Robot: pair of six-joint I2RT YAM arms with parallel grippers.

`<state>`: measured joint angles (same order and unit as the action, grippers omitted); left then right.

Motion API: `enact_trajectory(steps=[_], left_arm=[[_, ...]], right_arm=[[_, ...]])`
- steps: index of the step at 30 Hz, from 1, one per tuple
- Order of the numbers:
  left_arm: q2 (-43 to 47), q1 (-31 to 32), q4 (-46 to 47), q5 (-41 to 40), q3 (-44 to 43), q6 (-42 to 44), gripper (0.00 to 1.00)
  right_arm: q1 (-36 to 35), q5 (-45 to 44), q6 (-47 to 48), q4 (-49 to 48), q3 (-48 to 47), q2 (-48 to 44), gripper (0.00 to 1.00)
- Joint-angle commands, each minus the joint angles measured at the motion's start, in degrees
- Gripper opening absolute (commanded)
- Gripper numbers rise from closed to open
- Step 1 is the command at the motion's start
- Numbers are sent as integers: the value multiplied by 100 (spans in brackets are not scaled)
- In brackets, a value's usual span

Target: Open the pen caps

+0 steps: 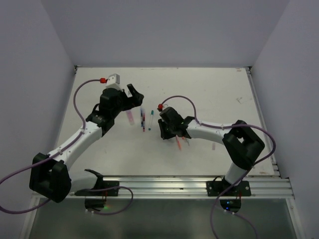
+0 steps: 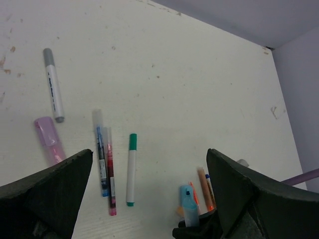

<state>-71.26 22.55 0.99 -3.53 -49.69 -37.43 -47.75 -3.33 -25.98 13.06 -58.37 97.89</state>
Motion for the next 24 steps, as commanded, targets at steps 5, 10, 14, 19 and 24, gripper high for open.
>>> enact_trajectory(steps=[5,10,14,19,24], left_arm=[[43,-22,-275,-25,170,254,100],[-19,-22,-231,28,206,228,100],[-80,-22,-196,98,241,184,100],[-124,-22,-196,142,293,183,100],[-247,-22,-196,300,311,166,100]], right_arm=[[-59,-238,-215,249,-394,222,26],[-77,-334,-206,381,-526,397,28],[-77,-405,-197,478,-588,494,29],[-94,-510,-215,539,-614,512,29],[-138,-625,-171,610,-605,232,36]])
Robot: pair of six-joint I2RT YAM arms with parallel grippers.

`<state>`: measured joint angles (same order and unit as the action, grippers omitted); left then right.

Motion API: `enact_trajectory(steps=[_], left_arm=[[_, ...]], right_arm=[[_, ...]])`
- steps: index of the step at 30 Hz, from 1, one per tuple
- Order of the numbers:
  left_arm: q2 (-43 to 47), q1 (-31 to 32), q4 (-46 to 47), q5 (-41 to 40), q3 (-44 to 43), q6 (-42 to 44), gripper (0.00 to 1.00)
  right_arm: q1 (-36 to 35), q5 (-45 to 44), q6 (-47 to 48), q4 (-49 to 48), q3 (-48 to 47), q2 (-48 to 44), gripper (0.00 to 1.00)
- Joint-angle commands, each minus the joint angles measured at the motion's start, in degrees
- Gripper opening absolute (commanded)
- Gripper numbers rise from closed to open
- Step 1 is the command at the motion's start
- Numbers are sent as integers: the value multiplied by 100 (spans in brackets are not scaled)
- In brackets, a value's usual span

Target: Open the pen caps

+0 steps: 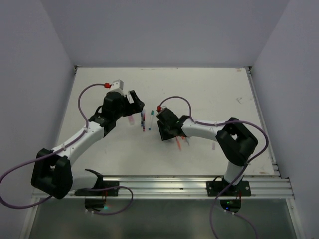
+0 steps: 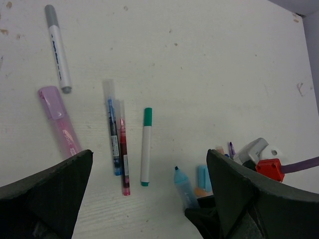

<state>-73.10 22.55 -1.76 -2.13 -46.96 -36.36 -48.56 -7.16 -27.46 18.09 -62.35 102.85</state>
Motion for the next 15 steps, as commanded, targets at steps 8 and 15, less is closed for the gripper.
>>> enact_trajectory(steps=[8,15], left_arm=[[-459,13,70,486,-94,94,100],[-1118,513,-490,-206,-751,409,95]], right_arm=[[-102,-488,101,195,-225,-1134,52],[-102,-1032,110,-68,248,-2048,66]])
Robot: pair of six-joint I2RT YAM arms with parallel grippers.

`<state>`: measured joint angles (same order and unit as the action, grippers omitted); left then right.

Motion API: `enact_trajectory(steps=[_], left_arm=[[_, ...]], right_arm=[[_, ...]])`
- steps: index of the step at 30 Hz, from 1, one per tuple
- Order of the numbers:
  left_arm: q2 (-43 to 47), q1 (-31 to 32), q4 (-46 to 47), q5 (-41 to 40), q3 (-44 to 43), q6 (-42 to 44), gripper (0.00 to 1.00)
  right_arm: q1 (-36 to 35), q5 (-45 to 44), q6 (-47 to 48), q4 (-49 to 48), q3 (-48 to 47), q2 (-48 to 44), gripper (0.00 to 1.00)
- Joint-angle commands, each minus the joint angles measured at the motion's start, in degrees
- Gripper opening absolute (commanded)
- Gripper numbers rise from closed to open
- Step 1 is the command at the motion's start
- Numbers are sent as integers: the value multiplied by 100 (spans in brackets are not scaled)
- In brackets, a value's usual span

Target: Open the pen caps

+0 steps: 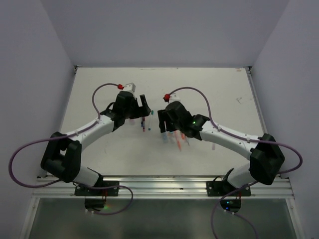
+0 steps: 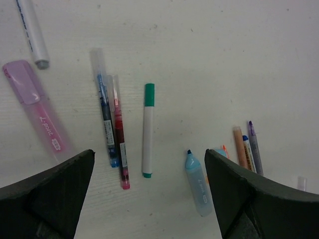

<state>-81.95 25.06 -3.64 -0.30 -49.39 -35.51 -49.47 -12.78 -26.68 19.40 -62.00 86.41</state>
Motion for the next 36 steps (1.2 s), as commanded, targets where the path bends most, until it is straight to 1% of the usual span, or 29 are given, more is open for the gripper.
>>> enact_trajectory(steps=[1,5,7,9,10,16,17,21,23,28,29,36], left_arm=[[-442,358,-382,-488,-606,360,94],[-882,780,-620,-866,-1002,510,88],[-1128,860,-673,-955,-1143,562,83],[-1305,895,-769,-1042,-1248,615,76],[-1471,939,-813,-1078,-1362,633,75],[-1894,1185,-875,-1359,-1451,659,68],[-1947,1203,-867,-1377,-1468,668,64],[-2175,1221,-928,-1491,-1556,703,61],[-2281,1229,-928,-1517,-1583,703,56],[-2457,1238,-928,-1631,-1679,729,54],[-2483,1238,-928,-1649,-1697,738,50],[-2677,1238,-963,-1658,-1776,756,47]], right_arm=[[-10,-558,31,-313,293,-501,68],[-10,-919,13,-480,618,-1011,73],[-18,-1129,-4,-507,785,-1135,75],[-19,-1244,-65,-542,934,-1301,77],[-10,-1323,-83,-577,987,-1346,78],[-10,-1386,-171,-762,1295,-1566,81],[-18,-1386,-171,-762,1304,-1566,82],[-10,-1342,-162,-788,1322,-1540,82],[-10,-1342,-162,-788,1339,-1522,82],[-18,-1315,-189,-841,1375,-1513,82],[-10,-1307,-189,-850,1401,-1496,82],[-18,-1262,-215,-894,1436,-1487,82]])
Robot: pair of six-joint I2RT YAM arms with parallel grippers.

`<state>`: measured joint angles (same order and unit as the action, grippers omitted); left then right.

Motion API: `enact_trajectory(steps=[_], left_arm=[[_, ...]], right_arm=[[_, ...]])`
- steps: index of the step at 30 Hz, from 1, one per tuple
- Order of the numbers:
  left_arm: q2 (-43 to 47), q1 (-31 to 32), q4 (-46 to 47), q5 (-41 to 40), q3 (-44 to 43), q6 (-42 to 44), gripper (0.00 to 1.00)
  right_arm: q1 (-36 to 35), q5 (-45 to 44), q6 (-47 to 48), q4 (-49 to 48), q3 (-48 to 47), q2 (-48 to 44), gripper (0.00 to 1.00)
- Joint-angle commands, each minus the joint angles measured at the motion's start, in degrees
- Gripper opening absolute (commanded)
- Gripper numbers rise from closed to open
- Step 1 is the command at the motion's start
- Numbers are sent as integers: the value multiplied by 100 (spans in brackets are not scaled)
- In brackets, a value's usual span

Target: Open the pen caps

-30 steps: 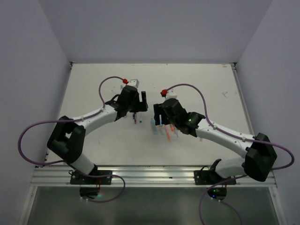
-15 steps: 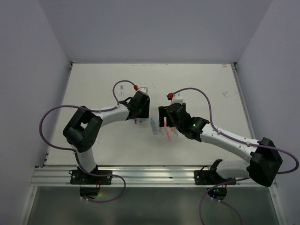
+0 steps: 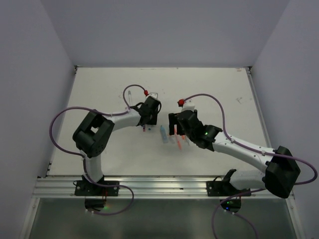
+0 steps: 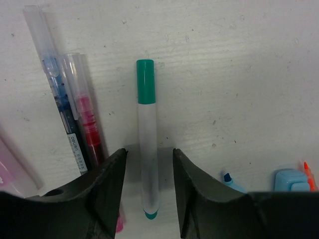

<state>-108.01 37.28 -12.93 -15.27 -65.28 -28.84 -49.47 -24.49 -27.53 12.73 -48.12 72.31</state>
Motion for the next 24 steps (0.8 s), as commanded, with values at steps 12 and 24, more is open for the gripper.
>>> enact_trajectory(steps=[12,24], left_arm=[[-256,25,-105,-99,-275,36,8],[2000,-1,1388,436,682,-525,0]], right_arm=[[-10,-56,-139,-333,101,-130,82],[-10,1077,2,-1052,268,-200,80]])
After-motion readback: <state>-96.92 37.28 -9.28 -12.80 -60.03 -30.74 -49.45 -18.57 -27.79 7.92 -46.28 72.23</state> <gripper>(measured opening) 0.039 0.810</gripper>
